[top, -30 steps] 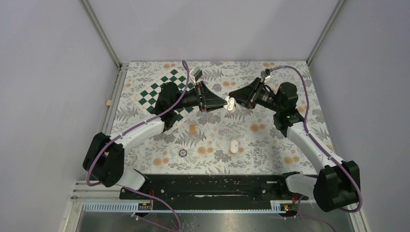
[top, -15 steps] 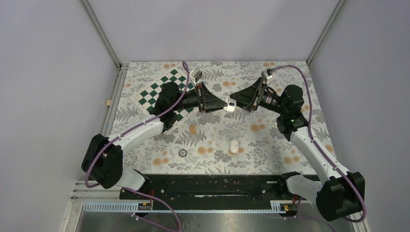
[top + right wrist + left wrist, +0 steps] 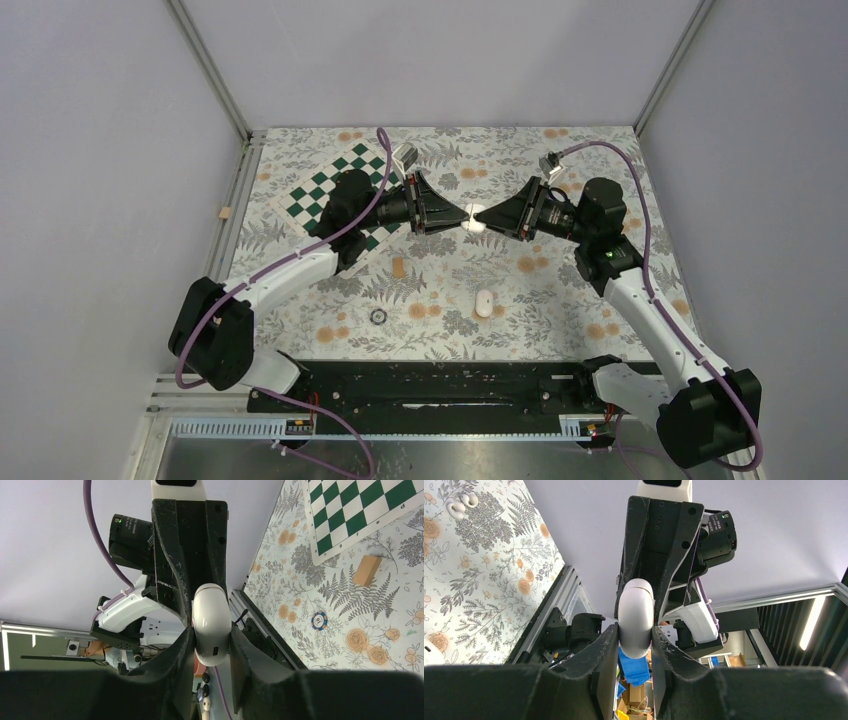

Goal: Insert the wireless bluetooth earbuds into the charging case
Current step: Place the charging case at the center of the board.

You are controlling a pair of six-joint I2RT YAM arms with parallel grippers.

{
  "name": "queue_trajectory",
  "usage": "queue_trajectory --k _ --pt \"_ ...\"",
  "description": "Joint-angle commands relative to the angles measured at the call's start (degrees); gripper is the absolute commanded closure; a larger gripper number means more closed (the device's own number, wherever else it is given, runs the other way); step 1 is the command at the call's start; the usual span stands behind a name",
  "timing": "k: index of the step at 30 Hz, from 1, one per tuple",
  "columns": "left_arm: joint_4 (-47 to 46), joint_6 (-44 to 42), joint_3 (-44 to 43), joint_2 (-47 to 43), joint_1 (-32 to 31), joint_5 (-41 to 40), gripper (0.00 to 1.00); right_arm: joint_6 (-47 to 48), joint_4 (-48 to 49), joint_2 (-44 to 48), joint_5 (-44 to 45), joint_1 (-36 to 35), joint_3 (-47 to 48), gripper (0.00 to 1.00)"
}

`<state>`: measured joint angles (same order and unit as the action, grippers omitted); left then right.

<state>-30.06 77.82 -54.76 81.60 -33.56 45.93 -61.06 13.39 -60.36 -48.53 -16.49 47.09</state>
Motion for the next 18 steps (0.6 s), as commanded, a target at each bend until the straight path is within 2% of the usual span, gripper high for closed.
queue_trajectory --k 1,3,4,6,10,11,12,16,18 --pt "-1.9 -0.7 -2.2 -0.7 0.2 -1.4 1.0 0.5 2.3 0.4 -1.2 -0.6 2.6 0.76" --pt "-2.1 -0.7 -2.4 -0.4 0.2 -1.2 1.0 0.2 2.4 0.1 -1.1 -0.6 2.8 0.86" --pt "-2.4 -0.7 -2.4 -0.3 0.2 -1.0 0.97 0.4 2.1 0.0 -0.9 -0.5 2.9 0.9" --pt "-4.3 -0.3 -2.5 0.3 0.2 0.1 0.67 1.1 0.7 -0.1 -0.2 -0.6 3.1 0.96" --pt "-2.7 -1.8 -1.9 -0.6 0.2 -0.3 0.28 3.5 -3.2 -0.3 1.5 -0.3 4.1 1.0" --pt "-0.5 -3.5 -2.0 -1.4 0.3 -1.0 0.12 4.0 -4.1 -0.4 1.7 0.0 4.4 1.0" --pt "3.1 -5.9 -2.2 -2.3 0.4 -1.9 0.03 4.1 -4.3 -0.3 1.8 0.3 4.5 1.0" --pt "18.0 -16.2 -4.0 -6.4 1.5 -7.3 0.01 6.1 -7.4 -0.2 2.1 2.5 4.8 1.0" --pt "24.5 -20.3 -5.0 -8.1 2.6 -10.1 0.01 9.4 -12.5 -0.2 4.0 4.0 5.3 1.0"
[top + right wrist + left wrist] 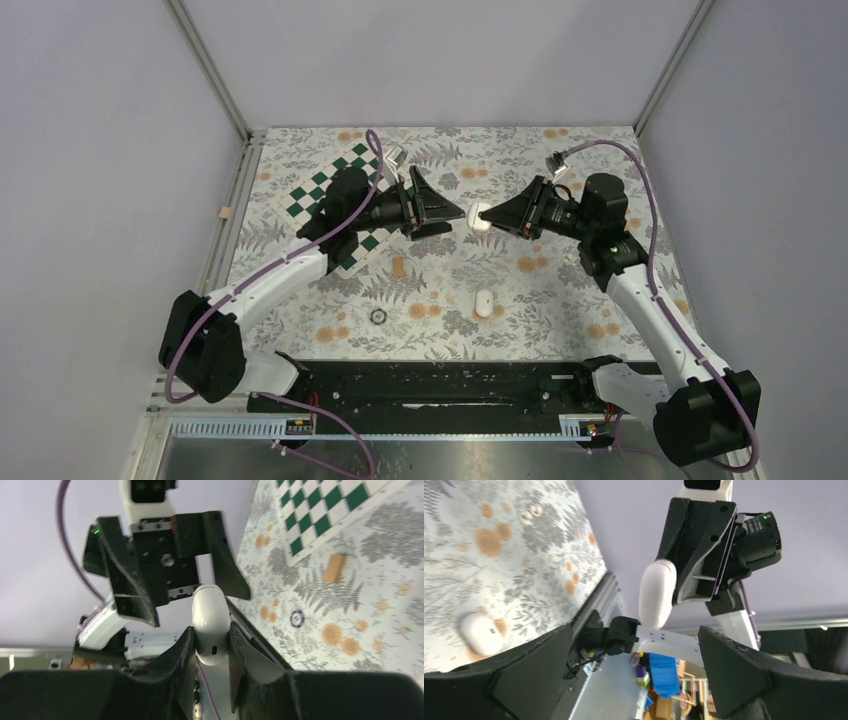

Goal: Insert the wireless bluetooth earbuds into the charging case
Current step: Place the charging case at the center of the board.

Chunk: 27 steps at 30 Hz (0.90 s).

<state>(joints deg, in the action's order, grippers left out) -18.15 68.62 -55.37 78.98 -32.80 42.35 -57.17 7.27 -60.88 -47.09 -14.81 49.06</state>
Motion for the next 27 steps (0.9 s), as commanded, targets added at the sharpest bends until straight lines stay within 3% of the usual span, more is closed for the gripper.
queue_trajectory --k 1,4,7,11,15,18,23,27 --pt "16.1 -13.3 -5.1 -6.3 2.5 -8.2 0.01 7.8 -9.5 0.1 4.2 2.9 3.5 1.0" --pt "24.3 -17.6 -5.1 -9.7 6.3 -13.5 0.01 16.0 -16.8 -2.4 12.0 5.7 4.4 1.0" --pt "25.0 -17.7 -1.3 -14.9 10.3 -17.8 0.01 18.5 -19.3 -7.2 19.2 9.4 5.6 1.0" --pt "28.3 -22.2 2.8 -21.9 11.2 -27.5 0.01 20.3 -19.6 -15.7 29.9 12.2 8.5 1.0" --pt "35.2 -25.7 4.8 -24.4 11.2 -31.0 0.01 19.2 -16.3 -24.7 32.0 14.2 10.9 1.0" --pt "39.0 -25.0 7.2 -24.4 11.2 -30.4 0.01 17.8 -11.0 -30.0 31.4 14.5 11.8 1.0" --pt "35.4 -19.8 13.0 -20.5 11.1 -16.9 0.01 18.0 -9.6 -40.0 33.0 16.6 17.2 1.0" --pt "32.5 -19.2 16.4 -21.8 9.3 -17.4 0.01 18.3 -11.8 -46.4 34.0 16.7 22.0 0.97"
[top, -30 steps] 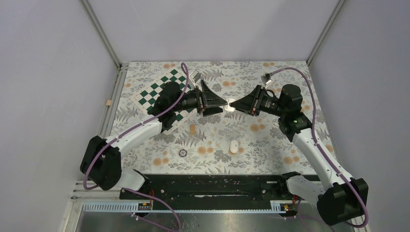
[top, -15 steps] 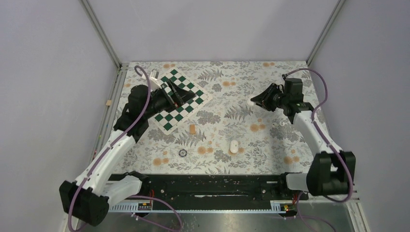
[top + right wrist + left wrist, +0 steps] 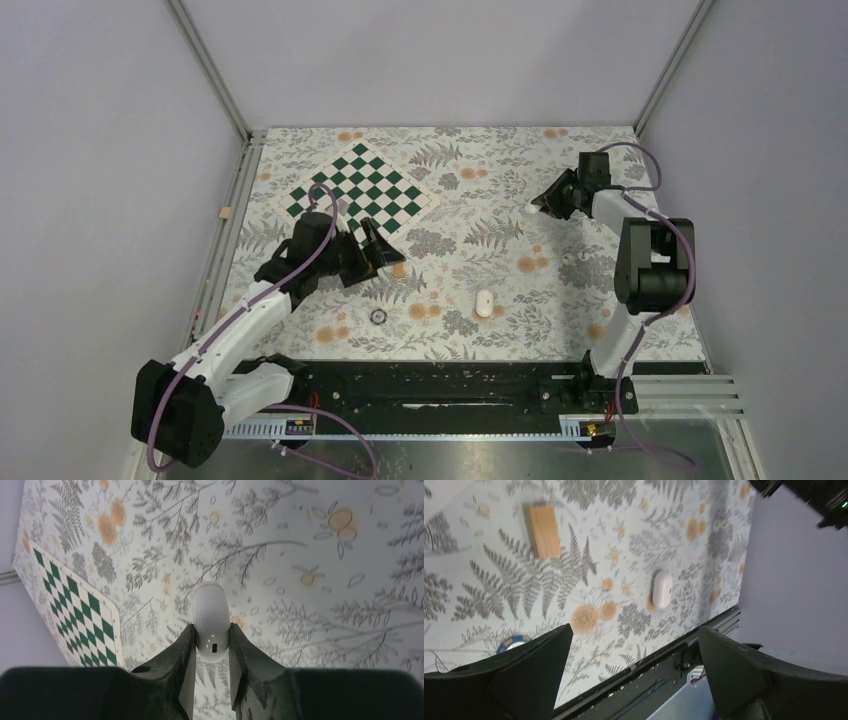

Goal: Insert the wireless bluetooth earbuds into the charging case
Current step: Place the charging case at the center of the board, then pick up the charging case at the center of the board.

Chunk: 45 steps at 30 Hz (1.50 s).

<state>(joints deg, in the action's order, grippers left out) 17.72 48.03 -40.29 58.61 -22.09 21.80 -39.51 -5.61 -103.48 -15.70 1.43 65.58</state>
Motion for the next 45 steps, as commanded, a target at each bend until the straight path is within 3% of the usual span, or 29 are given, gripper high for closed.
queue_trajectory --k 1,7,10,12,18,23,26,32,41,45 --pt "-2.5 0.8 1.1 -1.8 -1.7 2.3 0.01 0.8 0.4 -4.7 3.1 0.4 6.1 0.93" --pt "1.0 -2.4 -0.6 -1.4 -1.9 0.8 0.01 2.3 -3.1 -4.8 6.4 0.4 6.9 0.37" --pt "0.9 -2.8 -1.0 -0.4 -1.9 1.3 0.01 3.5 -4.8 -1.0 9.3 0.4 4.7 0.16" --pt "0.9 -2.9 -1.3 0.2 -2.0 1.6 0.01 4.2 -4.8 4.5 11.4 0.4 0.0 0.1" --pt "-2.5 -2.9 -0.6 1.4 -2.2 3.3 0.01 7.1 -5.9 25.2 9.4 -3.9 -14.7 0.11" --pt "-11.9 1.8 1.4 0.4 -2.2 6.3 0.01 7.4 -10.1 33.5 10.0 -21.5 -23.5 0.2" --pt "-12.0 2.1 -0.1 1.1 -2.2 6.6 0.01 4.3 -12.2 34.5 13.8 -28.9 -26.9 0.24" --pt "-11.6 2.7 -1.6 2.8 -2.2 7.4 0.01 0.0 -14.3 33.9 18.3 -34.8 -29.8 0.27" --pt "-11.9 5.3 0.6 2.1 -2.9 3.2 0.01 -1.4 -10.1 28.7 15.9 -37.6 -29.5 0.32" --pt "-16.1 6.5 3.0 -0.6 -4.0 1.9 0.01 -0.6 -8.7 24.9 15.9 -38.0 -27.5 0.4"
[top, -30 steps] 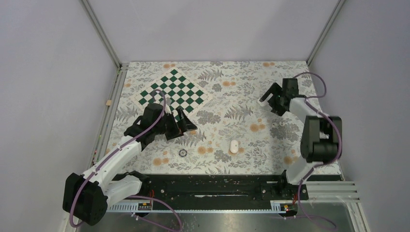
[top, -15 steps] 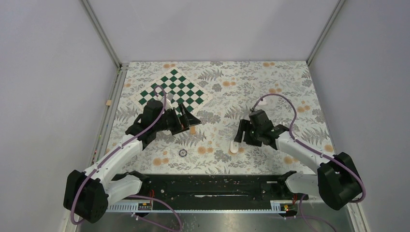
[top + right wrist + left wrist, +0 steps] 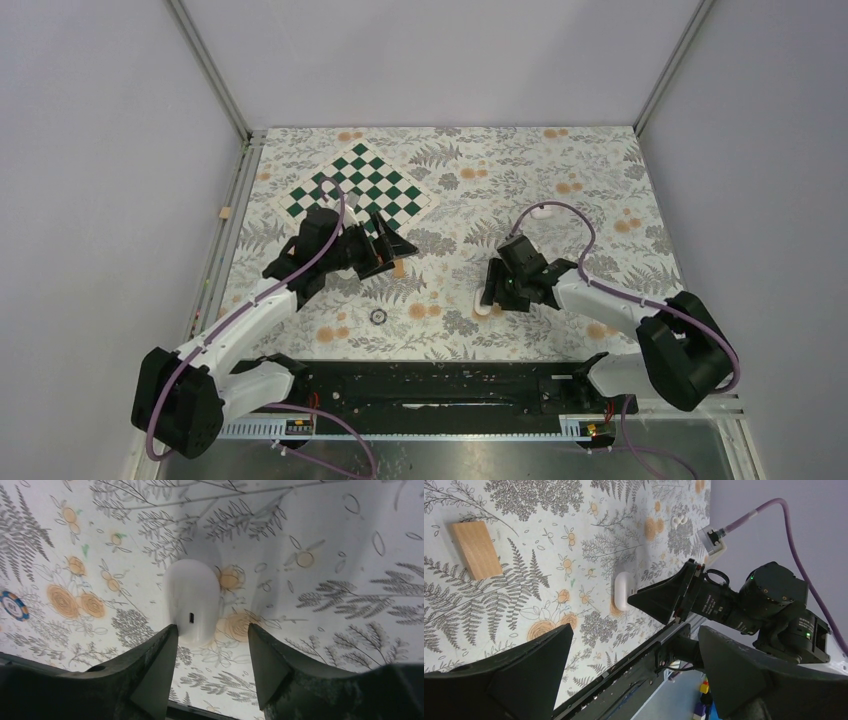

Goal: Insert the wireless bluetooth earbuds into the charging case
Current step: Pick up the charging case at the center of the board.

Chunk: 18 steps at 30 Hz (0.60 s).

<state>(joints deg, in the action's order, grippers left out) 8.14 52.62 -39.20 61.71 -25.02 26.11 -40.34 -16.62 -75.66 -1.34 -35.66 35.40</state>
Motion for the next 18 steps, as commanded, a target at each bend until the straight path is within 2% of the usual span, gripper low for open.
queue_trajectory --k 1,11,14,18 --pt "-7.7 2.7 2.8 -4.4 -1.4 -3.0 0.01 0.3 2.7 -4.1 1.5 -1.0 3.2 0.42" --pt "-8.5 2.6 1.7 -1.8 -2.7 -0.8 0.01 -0.6 5.7 -7.1 -2.4 -1.4 3.7 0.5" --pt "-8.5 2.6 1.2 -1.0 -3.2 0.1 0.01 -0.8 5.5 -4.1 -1.5 -1.4 3.4 0.44" --pt "-9.7 0.5 -0.1 0.7 -3.6 5.7 0.01 -0.3 4.6 -0.3 1.0 -1.8 3.0 0.37"
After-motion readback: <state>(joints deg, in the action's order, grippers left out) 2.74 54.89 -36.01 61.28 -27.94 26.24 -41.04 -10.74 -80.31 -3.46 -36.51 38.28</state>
